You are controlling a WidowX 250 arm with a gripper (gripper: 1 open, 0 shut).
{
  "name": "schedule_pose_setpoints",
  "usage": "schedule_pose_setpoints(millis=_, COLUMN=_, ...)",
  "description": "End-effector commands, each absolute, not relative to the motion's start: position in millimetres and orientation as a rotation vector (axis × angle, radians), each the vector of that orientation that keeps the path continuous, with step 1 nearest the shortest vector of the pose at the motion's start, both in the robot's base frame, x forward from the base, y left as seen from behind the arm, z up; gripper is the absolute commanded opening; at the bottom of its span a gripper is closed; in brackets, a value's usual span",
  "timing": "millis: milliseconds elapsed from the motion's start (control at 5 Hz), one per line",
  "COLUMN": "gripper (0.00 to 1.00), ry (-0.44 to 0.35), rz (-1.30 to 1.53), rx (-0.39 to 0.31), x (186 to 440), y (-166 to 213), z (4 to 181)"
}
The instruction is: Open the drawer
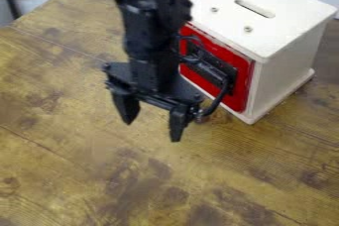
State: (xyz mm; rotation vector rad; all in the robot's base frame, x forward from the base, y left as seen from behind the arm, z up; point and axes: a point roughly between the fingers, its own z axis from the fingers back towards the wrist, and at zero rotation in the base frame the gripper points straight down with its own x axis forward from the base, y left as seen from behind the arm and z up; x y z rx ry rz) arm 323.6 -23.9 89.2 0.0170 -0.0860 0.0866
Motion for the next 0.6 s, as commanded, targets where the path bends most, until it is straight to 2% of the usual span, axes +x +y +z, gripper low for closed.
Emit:
schedule_pose_setpoints(millis=0, gripper=1.0, ry=-0.161, rz=0.095, rx=-0.009, x=347, y=-7, z=98.9)
schedule_pose_setpoints(millis=400, gripper=1.0, ry=-0.172, rz=0.123, rx=0.003, x=372, y=11, z=85.5)
